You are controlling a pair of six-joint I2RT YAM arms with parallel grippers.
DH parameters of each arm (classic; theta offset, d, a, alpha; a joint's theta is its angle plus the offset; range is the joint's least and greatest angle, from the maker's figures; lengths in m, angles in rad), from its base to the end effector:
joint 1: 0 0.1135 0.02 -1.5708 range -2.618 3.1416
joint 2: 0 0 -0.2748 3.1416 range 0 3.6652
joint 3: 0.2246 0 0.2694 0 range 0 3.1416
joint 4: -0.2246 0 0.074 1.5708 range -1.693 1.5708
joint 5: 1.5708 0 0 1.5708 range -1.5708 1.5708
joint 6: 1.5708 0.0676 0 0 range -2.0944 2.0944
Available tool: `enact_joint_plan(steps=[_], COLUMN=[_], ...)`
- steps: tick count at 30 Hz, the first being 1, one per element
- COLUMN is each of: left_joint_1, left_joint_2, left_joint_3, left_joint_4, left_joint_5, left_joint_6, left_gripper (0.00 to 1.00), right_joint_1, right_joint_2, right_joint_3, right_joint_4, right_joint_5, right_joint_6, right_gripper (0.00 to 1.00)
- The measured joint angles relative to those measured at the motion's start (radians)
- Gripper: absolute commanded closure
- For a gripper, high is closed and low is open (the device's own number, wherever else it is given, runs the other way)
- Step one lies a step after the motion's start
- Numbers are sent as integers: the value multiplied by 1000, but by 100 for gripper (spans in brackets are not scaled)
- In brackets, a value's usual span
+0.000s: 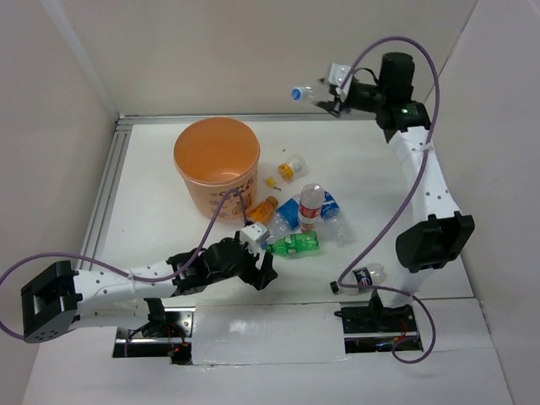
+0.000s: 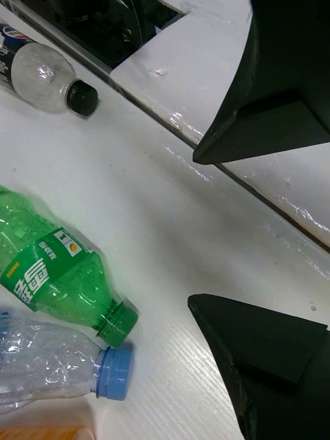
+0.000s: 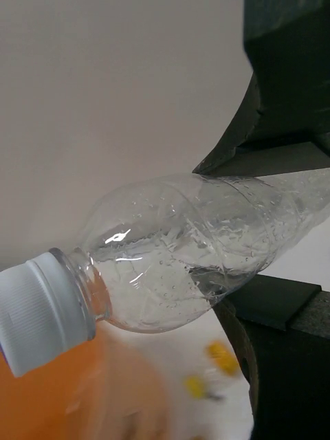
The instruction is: Put the plastic bottles in the bin
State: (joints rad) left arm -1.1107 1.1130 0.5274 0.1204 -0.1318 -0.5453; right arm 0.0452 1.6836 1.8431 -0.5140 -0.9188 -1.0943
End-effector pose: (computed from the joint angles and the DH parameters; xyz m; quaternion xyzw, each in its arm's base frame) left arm 0.1308 -0.2439 0.2016 0.2037 0.8251 -0.3480 0.3956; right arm 0.4057 0.0721 0.4476 -0.6101 0.4828 0.0585 0.6255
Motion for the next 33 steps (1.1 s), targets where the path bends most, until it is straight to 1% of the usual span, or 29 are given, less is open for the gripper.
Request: enact_joint_plan(steps=[3,5,7,8,10,14,17,18,19,22,24,27,32,33], left_joint_1=[-19,-27,-33,-34,-37,-43,-43,-43,-43,-43,-44,-44,-45,-45], left_joint_2=[-40,-77,-109,-124,-143,-150,-129,-117,-105,-74,-45,16,139,160], left_joint_3=[-30,-62,-92,-105,-124,-128,-126,-124,-123,-119,-108,-74,16,34], left_joint_4=[2,1,0,0,2,15,20,20,21,30,42,63,109,117], left_joint_5=[-24,-37,-53,-60,-75,-94,-100,-101,-102,-105,-109,-122,-147,-151], left_joint_6=[42,51,52,53,53,86,113,126,135,175,203,246,340,364], left_gripper=[12,12,8,8,7,6,6,6,6,3,0,0,0,0], right_joint_1=[140,219,272,299,351,444,530,554,577,622,624,590,462,430], right_joint_2=[34,93,164,201,259,356,415,426,433,436,436,436,437,429], right_joint_3=[143,270,379,422,455,455,452,448,441,431,431,449,545,553], right_joint_4=[101,152,206,230,282,324,317,314,309,283,272,208,69,37], right_joint_5=[-34,-55,-74,-83,-94,-99,-96,-92,-91,-83,-74,-26,71,102], right_joint_6=[219,376,513,587,718,896,965,981,995,1029,1036,1046,1023,1004], right_gripper=[67,65,63,63,60,58,57,49,39,0,0,0,0,3])
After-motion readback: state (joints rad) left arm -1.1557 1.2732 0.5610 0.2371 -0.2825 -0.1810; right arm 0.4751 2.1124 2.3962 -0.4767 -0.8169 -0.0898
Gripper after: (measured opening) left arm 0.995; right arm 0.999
